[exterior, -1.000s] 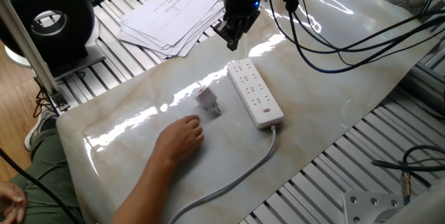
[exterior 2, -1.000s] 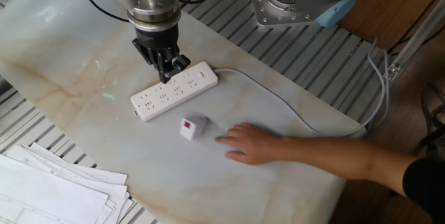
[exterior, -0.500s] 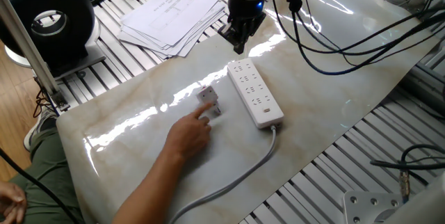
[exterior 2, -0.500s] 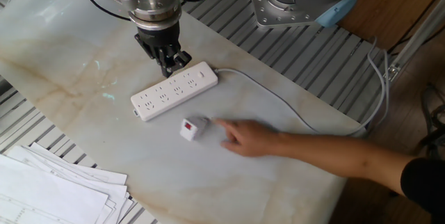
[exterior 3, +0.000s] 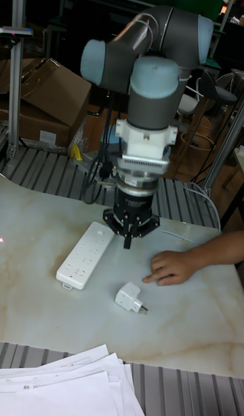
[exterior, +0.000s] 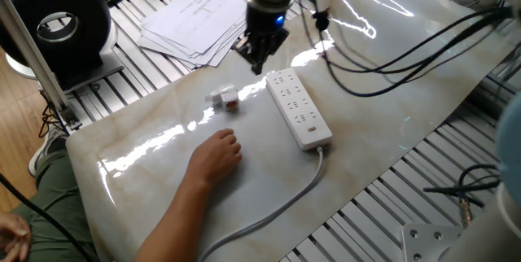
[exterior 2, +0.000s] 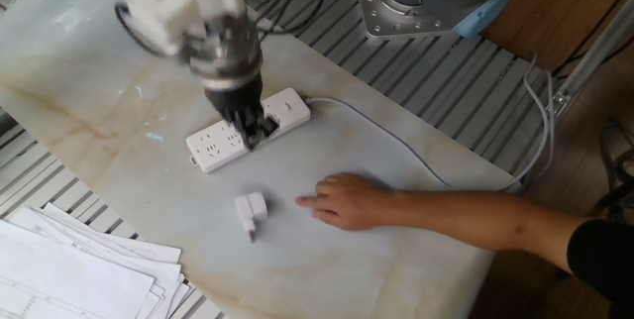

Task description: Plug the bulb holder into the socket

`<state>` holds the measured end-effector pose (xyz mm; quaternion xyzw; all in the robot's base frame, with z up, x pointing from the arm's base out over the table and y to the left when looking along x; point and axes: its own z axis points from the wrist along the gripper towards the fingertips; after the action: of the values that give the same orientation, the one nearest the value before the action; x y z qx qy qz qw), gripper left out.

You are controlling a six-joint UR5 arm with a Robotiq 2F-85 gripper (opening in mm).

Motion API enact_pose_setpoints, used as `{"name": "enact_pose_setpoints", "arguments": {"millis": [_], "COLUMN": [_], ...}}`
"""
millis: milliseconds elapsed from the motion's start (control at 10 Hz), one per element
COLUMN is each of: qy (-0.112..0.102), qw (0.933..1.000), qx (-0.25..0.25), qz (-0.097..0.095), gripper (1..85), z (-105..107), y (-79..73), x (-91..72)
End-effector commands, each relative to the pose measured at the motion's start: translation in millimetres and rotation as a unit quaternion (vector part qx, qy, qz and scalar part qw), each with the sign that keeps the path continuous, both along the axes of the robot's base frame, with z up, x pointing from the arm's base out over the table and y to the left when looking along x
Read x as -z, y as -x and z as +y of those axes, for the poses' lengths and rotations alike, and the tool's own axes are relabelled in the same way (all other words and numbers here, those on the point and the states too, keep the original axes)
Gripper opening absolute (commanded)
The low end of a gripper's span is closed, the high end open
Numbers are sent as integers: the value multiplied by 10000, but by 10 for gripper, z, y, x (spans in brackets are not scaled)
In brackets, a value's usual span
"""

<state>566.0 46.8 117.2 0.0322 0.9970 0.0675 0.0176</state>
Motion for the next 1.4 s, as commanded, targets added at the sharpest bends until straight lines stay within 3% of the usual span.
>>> {"name": "enact_pose_setpoints", "arguments": {"millis": [0, 100, 300, 500, 600, 800, 900, 1100, 1300], "qy": [15, 68, 71, -18, -80, -302, -388, -537, -462], "qw": [9998, 9996, 9993, 9987, 9989, 9958, 9954, 9913, 9887], "qx": [128, 136, 190, 241, -7, -850, -862, -1192, -1420], "qz": [-164, -241, -304, -443, -468, -162, -141, 137, -92], "gripper": [13, 13, 13, 13, 13, 273, 277, 340, 380], "z": [65, 39, 46, 211, 323, 413, 496, 536, 456], "y": [-366, -453, -491, -619, -625, -337, -255, -2, -177], "x": [415, 523, 540, 591, 539, 342, 252, 133, 322]}}
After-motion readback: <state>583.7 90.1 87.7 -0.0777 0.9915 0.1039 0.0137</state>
